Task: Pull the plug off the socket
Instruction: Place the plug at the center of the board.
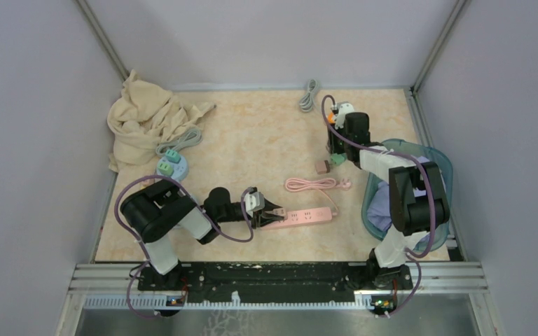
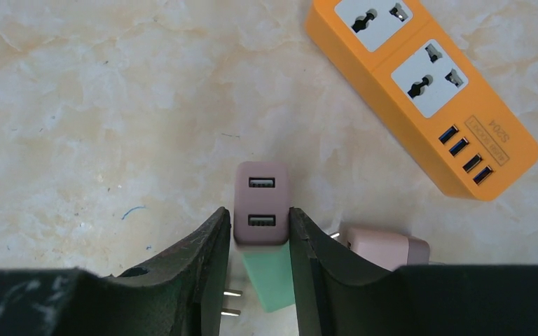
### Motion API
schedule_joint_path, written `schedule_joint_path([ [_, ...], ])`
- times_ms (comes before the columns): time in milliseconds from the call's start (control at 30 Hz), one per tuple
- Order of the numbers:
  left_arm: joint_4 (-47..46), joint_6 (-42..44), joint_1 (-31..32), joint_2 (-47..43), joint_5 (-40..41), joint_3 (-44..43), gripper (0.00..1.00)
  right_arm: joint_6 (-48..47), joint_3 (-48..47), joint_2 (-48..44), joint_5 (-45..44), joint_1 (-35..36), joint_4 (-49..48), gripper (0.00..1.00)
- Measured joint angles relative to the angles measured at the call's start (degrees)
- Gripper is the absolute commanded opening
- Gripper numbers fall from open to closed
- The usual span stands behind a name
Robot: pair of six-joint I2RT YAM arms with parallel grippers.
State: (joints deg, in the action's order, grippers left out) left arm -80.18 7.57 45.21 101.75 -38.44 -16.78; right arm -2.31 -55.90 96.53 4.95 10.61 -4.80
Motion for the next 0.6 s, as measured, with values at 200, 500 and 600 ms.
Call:
schedule_joint_path([
  [200, -0.33, 0.0, 0.0, 0.17, -0.04, 0.0, 0.01, 0.46, 0.02, 0.0, -0.13, -0.13, -0.26, 0.39],
  [500, -0.5, 0.0, 0.0, 0.33, -0.09, 0.0, 0.02, 1.05, 0.02, 0.0, -0.13, -0.79, -0.31, 0.38],
  [600, -0.72, 0.0, 0.0, 0.33, -0.07, 0.11, 0.02, 1.07, 0.02, 0.0, 0.07, -0.81, -0.31, 0.38],
])
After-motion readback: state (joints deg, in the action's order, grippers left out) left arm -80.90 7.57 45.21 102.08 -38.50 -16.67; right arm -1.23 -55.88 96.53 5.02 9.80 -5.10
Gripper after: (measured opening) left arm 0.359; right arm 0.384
